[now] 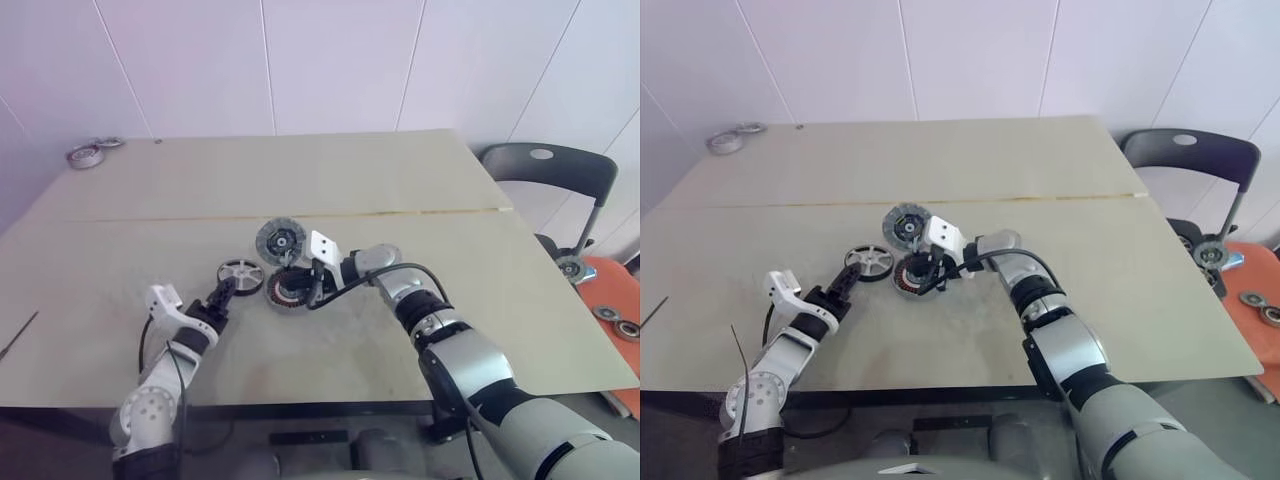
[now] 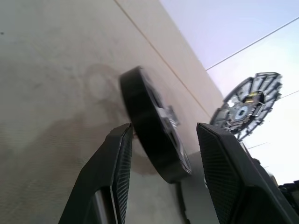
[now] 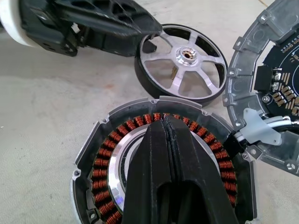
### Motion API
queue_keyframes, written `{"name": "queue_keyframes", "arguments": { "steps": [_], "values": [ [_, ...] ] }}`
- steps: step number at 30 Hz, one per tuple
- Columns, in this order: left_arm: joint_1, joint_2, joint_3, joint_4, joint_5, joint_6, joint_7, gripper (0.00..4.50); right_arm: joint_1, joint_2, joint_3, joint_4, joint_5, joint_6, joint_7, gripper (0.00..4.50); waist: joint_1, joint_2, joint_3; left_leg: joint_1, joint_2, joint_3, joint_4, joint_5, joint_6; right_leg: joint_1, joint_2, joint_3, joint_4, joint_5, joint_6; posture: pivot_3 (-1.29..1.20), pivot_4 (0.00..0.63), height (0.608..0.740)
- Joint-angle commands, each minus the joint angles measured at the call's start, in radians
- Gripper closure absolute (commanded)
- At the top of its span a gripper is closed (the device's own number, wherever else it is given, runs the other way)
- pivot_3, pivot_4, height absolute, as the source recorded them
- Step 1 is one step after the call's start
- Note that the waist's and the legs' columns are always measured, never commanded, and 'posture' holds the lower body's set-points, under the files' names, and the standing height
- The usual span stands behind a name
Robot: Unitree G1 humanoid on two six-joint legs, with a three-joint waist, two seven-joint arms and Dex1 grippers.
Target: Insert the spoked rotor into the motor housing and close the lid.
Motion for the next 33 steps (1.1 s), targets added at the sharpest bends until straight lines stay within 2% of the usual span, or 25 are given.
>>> {"name": "queue_keyframes", "arguments": {
  "steps": [1, 6, 16, 18, 22, 23, 33],
  "values": [
    [-0.035, 0.011, 0.01, 0.019, 0.02, -0.015, 0.004, 2.21, -0.009, 0.0, -0.002, -0.017, 0.0, -0.021, -0.011, 4.5, 0.0, 0.0, 0.0, 0.0, 0.0, 0.0, 0.0, 0.0, 0.0, 0.0, 0.0, 0.0, 0.0, 0.0, 0.0, 0.0, 0.0, 0.74],
    [-0.065, 0.012, 0.023, 0.076, 0.052, -0.022, 0.041, 2.21, -0.005, -0.001, -0.002, -0.017, -0.003, -0.026, -0.02, 4.5, 0.001, 0.0, 0.0, 0.001, 0.0, 0.0, 0.0, 0.0, 0.0, 0.001, 0.0, 0.0, 0.0, 0.0, 0.0, 0.0, 0.0, 0.74],
    [-0.067, 0.009, 0.015, 0.067, 0.071, -0.014, 0.036, 2.21, -0.002, -0.001, 0.001, -0.017, -0.007, -0.036, -0.027, 4.5, 0.0, 0.0, 0.0, 0.005, 0.0, 0.0, 0.0, 0.0, -0.001, 0.005, 0.0, 0.0, 0.001, 0.0, 0.0, 0.0, 0.0, 0.74],
    [-0.066, 0.01, 0.014, 0.065, 0.075, -0.012, 0.037, 2.55, -0.004, 0.0, 0.002, -0.016, -0.006, -0.036, -0.03, 4.5, 0.0, 0.0, 0.0, 0.006, 0.0, 0.0, 0.0, 0.0, -0.001, 0.005, 0.0, 0.0, 0.001, 0.0, 0.0, 0.0, 0.0, 0.74],
    [-0.063, 0.007, 0.011, 0.05, 0.074, -0.007, 0.034, 3.62, -0.005, 0.001, 0.003, -0.015, -0.004, -0.037, -0.032, 4.5, 0.0, 0.0, 0.0, 0.006, 0.0, 0.0, 0.0, 0.0, -0.001, 0.006, 0.0, 0.0, 0.001, 0.0, 0.0, 0.0, 0.0, 0.74],
    [-0.063, 0.007, 0.01, 0.046, 0.071, -0.003, 0.033, 3.72, -0.005, 0.002, 0.003, -0.014, -0.004, -0.037, -0.033, 4.5, -0.001, 0.0, 0.0, 0.007, 0.0, 0.0, 0.0, 0.0, -0.001, 0.007, 0.0, 0.0, 0.001, 0.0, 0.0, 0.0, 0.0, 0.74],
    [-0.039, 0.002, 0.007, -0.012, 0.013, 0.009, -0.021, 3.76, -0.004, 0.001, 0.005, -0.011, -0.006, -0.041, -0.036, 4.5, -0.003, 0.0, 0.0, 0.009, 0.0, 0.0, 0.0, 0.0, -0.001, 0.009, 0.0, 0.0, 0.001, -0.003, 0.003, 0.0, 0.0, 0.74]
  ]
}}
